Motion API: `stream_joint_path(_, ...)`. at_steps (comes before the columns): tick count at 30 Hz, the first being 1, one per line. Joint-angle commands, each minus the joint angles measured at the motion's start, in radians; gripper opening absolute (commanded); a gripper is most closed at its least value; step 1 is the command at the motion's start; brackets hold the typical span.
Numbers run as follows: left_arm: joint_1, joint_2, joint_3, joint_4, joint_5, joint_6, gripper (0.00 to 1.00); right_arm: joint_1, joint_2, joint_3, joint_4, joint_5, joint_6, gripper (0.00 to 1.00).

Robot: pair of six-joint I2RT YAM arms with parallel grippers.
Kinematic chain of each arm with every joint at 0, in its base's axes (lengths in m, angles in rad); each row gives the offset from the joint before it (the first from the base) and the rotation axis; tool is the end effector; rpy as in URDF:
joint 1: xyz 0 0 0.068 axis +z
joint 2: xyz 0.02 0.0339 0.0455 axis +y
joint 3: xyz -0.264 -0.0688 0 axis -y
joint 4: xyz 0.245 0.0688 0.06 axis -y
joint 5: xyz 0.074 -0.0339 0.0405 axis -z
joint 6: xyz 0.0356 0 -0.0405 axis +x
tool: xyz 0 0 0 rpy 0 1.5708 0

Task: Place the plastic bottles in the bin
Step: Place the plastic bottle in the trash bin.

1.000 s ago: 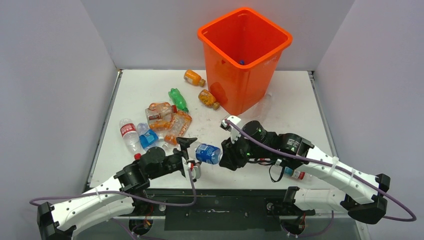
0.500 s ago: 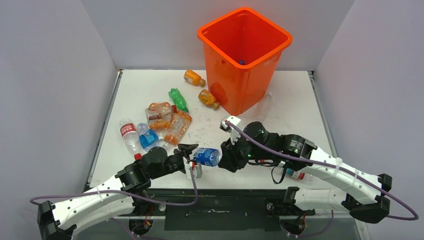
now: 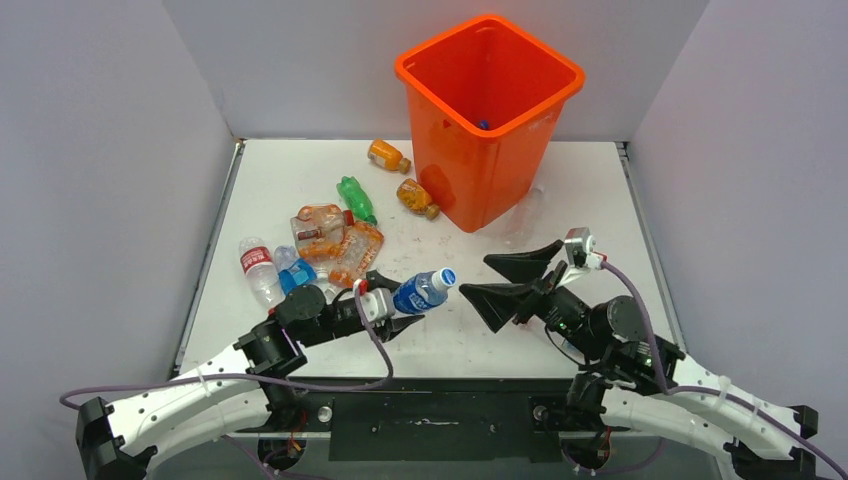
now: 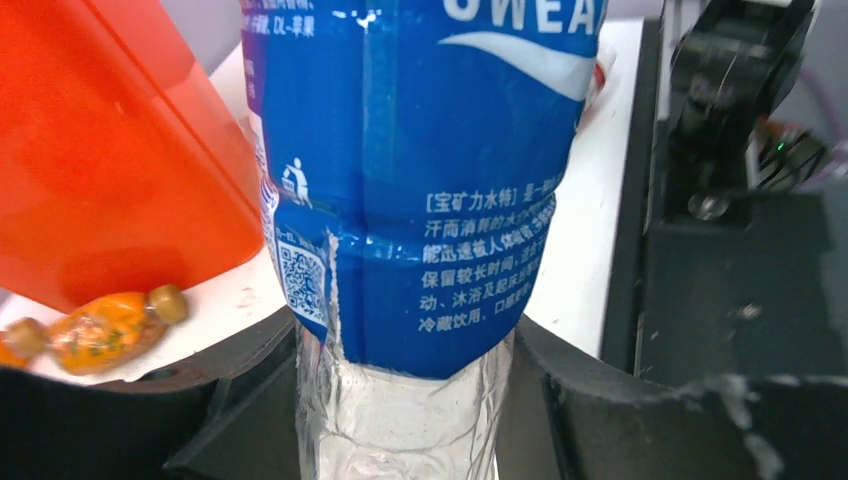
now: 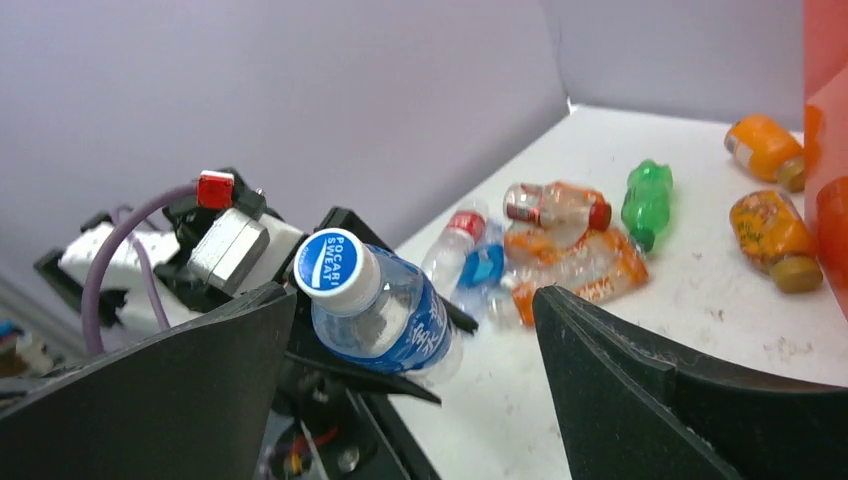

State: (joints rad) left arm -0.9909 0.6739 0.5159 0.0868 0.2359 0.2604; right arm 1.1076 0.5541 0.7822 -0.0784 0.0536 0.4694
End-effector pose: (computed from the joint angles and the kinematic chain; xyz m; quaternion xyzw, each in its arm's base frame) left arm 0.0881 -0.1496 0.2912 0.4906 0.5421 -0.3222 0.6014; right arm 0.0593 0.1145 0.3826 -0.1853 0.6255 0.5251 0.5465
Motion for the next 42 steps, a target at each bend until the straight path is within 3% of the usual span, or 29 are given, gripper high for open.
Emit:
stream_joint_path(1,0.038,0.057,0.059,0.193,0.069,-0.315,0.33,0.005,0.020,-0.137,0.498,0.146,0.029,0.94)
stream_joint_path(5,0.057,0.122,0.089,0.168,0.074,-0.384,0.32,0.005,0.111,-0.170,0.679,0.146,0.019,0.96)
stream_joint_path(11,0.058,0.150,0.093,0.177,0.107,-0.408,0.30,0.004,0.231,-0.152,0.738,0.226,0.011,0.97)
stream_joint_path(13,0.058,0.144,0.087,0.183,0.106,-0.405,0.29,0.005,0.252,-0.147,0.727,0.276,0.011,0.90)
stream_joint_path(17,0.057,0.125,0.072,0.195,0.096,-0.394,0.27,0.005,0.282,-0.135,0.692,0.310,0.023,0.68)
stream_joint_path(24,0.057,0.113,0.062,0.203,0.083,-0.386,0.28,0.005,0.344,-0.067,0.619,0.206,0.037,0.38)
stream_joint_path(25,0.056,0.112,0.062,0.201,0.075,-0.385,0.28,0.005,0.357,-0.031,0.580,0.178,0.036,0.28)
stream_joint_path(27,0.056,0.105,0.059,0.200,0.052,-0.379,0.32,0.005,0.386,0.035,0.488,0.124,0.030,0.08)
stream_joint_path(30,0.055,0.089,0.053,0.203,0.019,-0.363,0.46,0.004,0.399,0.105,0.390,0.074,0.010,0.05)
stream_joint_path(33,0.047,0.071,0.052,0.186,0.006,-0.306,0.78,0.004,0.373,0.173,0.310,0.092,-0.046,0.05)
stream_joint_path(34,0.045,0.062,0.048,0.186,-0.003,-0.291,0.98,0.004,0.364,0.206,0.284,0.105,-0.068,0.05)
stream_joint_path(42,0.038,0.009,0.013,0.224,-0.174,-0.267,0.96,0.003,0.350,0.481,0.216,0.251,-0.295,0.05)
